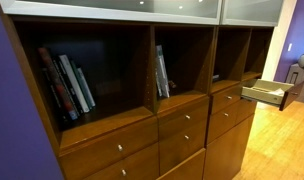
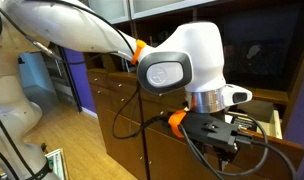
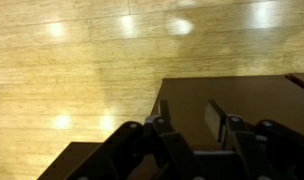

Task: Open the rightmost drawer completely

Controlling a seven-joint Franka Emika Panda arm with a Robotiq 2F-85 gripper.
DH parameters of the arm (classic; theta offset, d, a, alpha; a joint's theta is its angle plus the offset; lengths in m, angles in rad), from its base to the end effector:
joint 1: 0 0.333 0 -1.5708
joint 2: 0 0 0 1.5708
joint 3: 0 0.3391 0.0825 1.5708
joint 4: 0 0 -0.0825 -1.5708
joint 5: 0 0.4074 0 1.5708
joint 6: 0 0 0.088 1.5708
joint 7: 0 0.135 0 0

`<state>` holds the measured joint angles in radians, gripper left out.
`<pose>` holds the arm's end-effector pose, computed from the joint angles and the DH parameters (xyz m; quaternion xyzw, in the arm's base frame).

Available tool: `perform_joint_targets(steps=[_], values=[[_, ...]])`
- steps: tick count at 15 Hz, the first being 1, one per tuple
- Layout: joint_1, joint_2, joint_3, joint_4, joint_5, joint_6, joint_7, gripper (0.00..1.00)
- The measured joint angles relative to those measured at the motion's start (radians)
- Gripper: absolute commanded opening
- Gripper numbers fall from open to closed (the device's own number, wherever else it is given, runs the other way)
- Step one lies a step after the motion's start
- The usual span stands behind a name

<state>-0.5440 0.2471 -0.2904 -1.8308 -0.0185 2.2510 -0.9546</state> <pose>0.4560 -0.4887 0.4046 0.9923 0.0722 0.0243 0.0976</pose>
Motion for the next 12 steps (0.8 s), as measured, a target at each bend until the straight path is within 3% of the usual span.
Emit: perform_joint_targets(steps=[3, 4, 8, 12], values=[[0.005, -0.022, -0.029, -0.027, -0.045, -0.015, 0.012, 0.96], [0.01, -0.036, -0.035, -0.033, -0.054, -0.037, 0.017, 0.99], [0.05, -0.139, -0.042, -0.041, -0.065, -0.223, 0.075, 1.0], [0.124, -0.273, -0.036, -0.026, -0.058, -0.436, 0.245, 1.0]])
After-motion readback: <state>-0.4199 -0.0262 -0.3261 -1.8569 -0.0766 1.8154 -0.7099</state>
